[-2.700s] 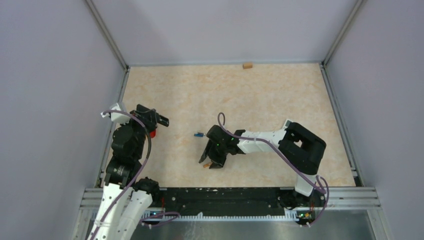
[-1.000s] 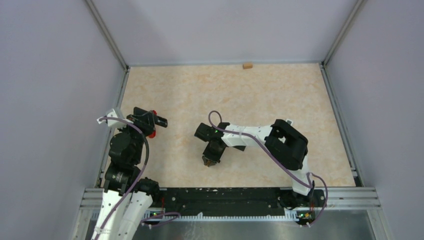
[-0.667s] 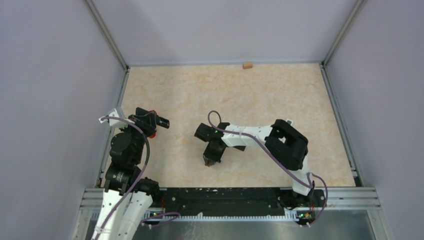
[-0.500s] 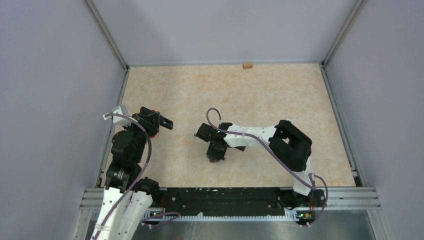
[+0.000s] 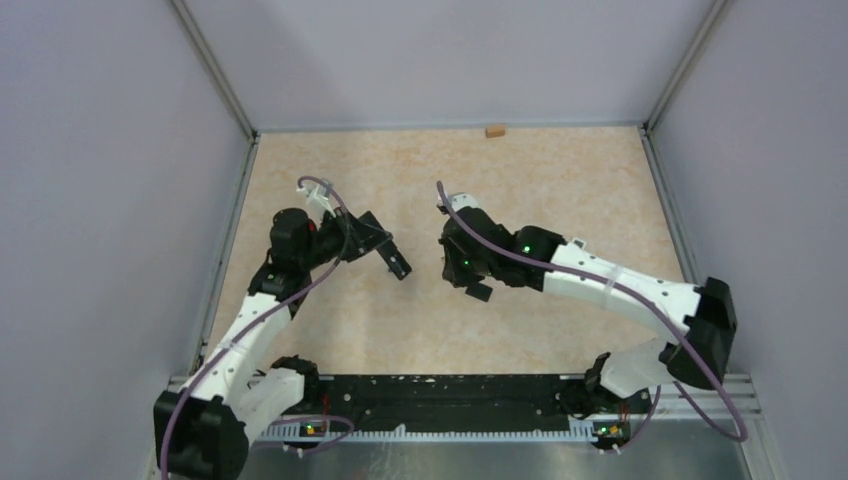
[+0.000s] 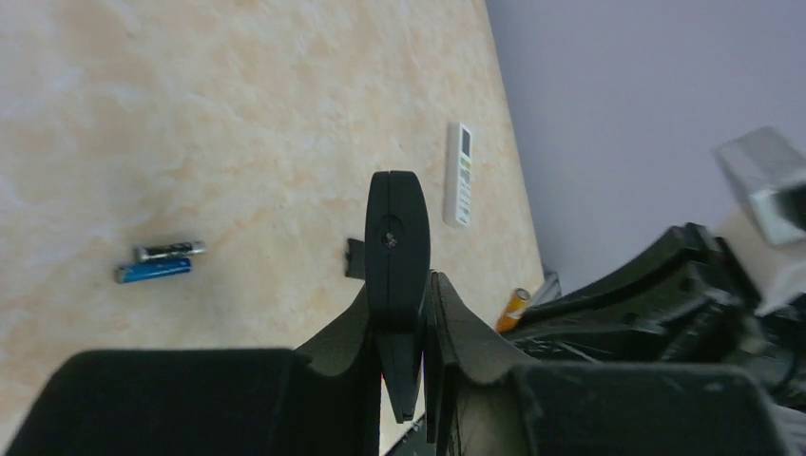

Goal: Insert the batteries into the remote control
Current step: Pick up the battery from the center of the board, then load the battery into the remote control.

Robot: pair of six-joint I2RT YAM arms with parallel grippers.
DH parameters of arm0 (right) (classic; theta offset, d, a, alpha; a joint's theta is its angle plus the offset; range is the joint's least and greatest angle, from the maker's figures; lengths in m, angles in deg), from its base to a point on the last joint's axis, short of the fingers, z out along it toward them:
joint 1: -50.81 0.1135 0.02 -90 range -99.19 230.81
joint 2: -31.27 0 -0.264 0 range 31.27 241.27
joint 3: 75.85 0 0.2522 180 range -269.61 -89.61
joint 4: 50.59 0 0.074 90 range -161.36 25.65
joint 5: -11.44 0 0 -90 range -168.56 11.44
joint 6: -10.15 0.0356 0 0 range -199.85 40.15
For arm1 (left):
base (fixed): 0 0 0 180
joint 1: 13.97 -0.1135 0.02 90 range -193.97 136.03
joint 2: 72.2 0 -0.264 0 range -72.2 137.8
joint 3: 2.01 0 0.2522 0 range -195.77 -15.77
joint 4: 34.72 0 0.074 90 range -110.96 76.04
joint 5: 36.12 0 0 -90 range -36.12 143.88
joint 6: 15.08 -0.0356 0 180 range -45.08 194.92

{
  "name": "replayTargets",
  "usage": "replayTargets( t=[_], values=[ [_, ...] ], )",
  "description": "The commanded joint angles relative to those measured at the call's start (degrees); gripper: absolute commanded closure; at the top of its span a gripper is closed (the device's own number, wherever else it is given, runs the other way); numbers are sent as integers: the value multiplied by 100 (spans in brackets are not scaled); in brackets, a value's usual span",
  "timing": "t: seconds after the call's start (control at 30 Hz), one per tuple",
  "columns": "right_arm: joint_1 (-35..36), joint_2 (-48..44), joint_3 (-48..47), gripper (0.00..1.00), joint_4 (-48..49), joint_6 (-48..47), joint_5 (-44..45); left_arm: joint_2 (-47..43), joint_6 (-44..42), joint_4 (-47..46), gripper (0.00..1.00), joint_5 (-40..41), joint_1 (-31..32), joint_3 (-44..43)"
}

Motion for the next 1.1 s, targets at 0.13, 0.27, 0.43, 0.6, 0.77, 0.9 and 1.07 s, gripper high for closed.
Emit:
replayTargets(
  t=[0.13,0.27,0.43,0.6,0.77,0.9,1.07],
  values=[
    [-13,-349,-852,100,-474,-1697,-1922,702,1279,-2407,100,-1863,24,230],
    [74,-67,-1447,100,-911,-1716,-1919,719,1765,-2935,100,-2357,42,308],
    [102,250,-1840,100,-1174,-1872,-1966,620,1877,-2852,100,-2604,42,324],
    [136,469,-2108,100,-1351,-2020,-1998,611,1894,-2845,100,-2847,42,301],
    [158,725,-2435,99,-1540,-2091,-2090,698,1862,-2828,100,-2882,42,265],
    [170,859,-2573,98,-1606,-2019,-2183,664,1719,-2737,100,-2772,42,272],
    [164,996,-2679,98,-1701,-1816,-2284,565,1591,-2644,100,-2550,43,313]
  ],
)
